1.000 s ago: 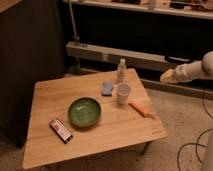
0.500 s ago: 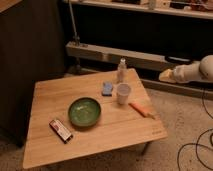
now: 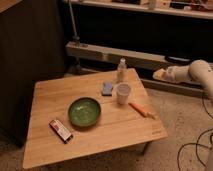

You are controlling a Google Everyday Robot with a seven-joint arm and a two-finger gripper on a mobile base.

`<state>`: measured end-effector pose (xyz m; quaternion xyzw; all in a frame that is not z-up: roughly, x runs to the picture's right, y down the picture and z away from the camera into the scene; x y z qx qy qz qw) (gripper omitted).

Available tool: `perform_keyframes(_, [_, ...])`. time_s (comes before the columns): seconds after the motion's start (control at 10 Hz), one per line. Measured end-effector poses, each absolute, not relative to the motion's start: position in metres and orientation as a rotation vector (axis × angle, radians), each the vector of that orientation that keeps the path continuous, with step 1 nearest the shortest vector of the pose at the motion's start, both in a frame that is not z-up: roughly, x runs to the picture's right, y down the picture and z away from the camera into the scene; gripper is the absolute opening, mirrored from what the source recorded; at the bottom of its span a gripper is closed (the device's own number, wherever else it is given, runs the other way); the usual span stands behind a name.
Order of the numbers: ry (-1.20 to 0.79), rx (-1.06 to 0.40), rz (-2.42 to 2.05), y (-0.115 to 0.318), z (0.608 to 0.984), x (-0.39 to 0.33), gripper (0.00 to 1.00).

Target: Knock the bottle over

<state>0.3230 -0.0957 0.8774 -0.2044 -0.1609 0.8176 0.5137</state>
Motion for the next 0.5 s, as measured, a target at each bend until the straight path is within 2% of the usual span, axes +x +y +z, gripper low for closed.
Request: perform_keyframes(0.5, [-0.369,-0.480,1.944,-0.097,0.903,0.308,0.28])
